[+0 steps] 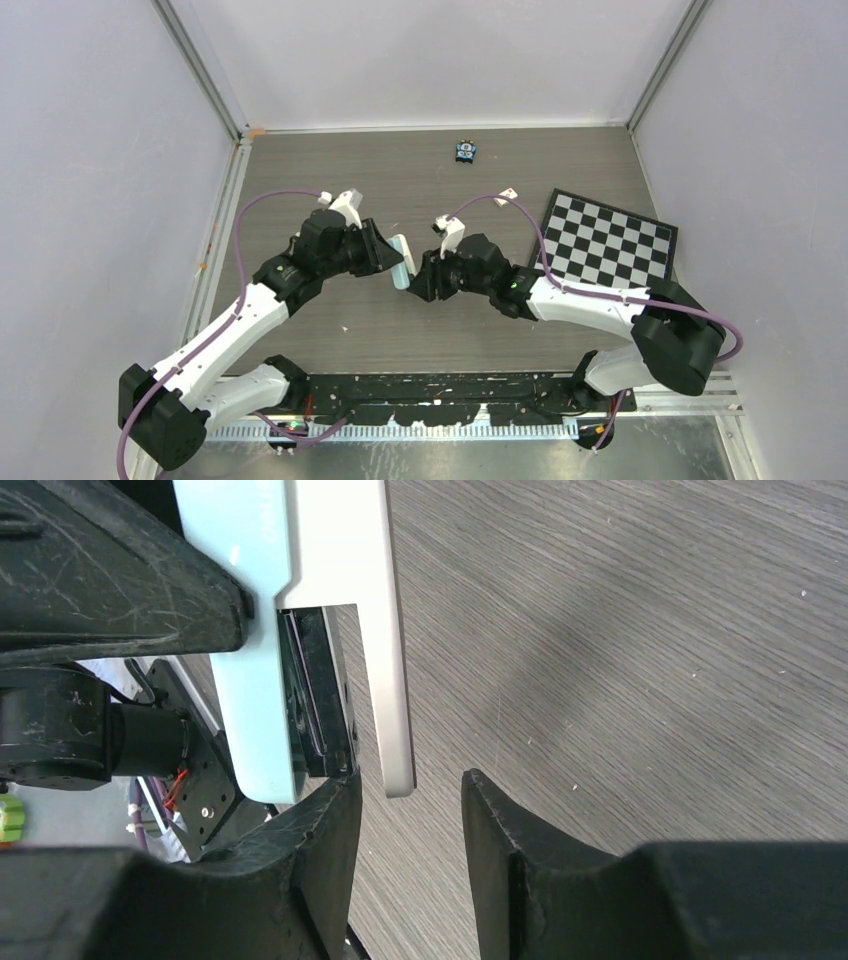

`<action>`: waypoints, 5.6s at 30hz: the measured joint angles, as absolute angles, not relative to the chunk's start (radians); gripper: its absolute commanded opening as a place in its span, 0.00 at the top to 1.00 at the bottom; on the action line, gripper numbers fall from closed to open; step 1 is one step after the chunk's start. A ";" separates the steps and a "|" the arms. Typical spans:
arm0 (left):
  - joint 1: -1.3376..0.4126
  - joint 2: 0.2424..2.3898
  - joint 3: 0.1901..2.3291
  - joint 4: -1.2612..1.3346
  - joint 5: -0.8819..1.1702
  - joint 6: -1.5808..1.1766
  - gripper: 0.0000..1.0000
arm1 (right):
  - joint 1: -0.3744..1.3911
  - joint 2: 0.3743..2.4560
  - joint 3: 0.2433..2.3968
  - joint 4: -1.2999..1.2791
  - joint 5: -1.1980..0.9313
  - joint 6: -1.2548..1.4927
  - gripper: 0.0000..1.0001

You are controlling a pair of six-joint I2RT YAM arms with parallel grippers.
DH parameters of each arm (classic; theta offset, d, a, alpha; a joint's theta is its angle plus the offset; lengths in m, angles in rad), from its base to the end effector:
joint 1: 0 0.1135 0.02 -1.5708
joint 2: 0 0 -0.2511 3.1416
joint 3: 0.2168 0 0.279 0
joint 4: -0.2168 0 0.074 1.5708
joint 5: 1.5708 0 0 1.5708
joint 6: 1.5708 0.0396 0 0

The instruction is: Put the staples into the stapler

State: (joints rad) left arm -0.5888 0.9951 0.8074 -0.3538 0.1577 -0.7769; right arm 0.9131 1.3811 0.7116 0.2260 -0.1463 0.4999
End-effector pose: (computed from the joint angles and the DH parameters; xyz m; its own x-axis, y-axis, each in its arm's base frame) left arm 0.2120 -0.1491 0.2739 -0.7686 -0.3193 -0.5543 0.1704 0.7330 -0.6585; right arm 0.1946 0.2613 0.1895 -0.6441 -0.0581 -0.7627 -0.6320 0.6021 0.4879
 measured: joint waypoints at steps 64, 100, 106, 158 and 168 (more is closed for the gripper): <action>-0.591 1.084 0.817 -0.373 0.227 -0.753 1.00 | 0.919 1.423 0.653 0.459 -0.060 0.709 0.99; -0.584 1.051 0.990 -0.733 0.243 -0.575 1.00 | 0.815 1.421 0.480 0.529 -0.038 0.568 0.79; -0.582 1.050 1.018 -0.758 0.205 -0.558 1.00 | 0.810 1.427 0.483 0.466 -0.062 0.547 0.61; -0.573 0.990 0.907 -0.672 0.107 -0.711 1.00 | 0.896 1.589 0.688 0.509 -0.076 0.802 0.66; -0.561 1.063 1.042 -0.821 0.165 -0.591 1.00 | 0.896 1.589 0.620 0.662 -0.144 0.674 0.98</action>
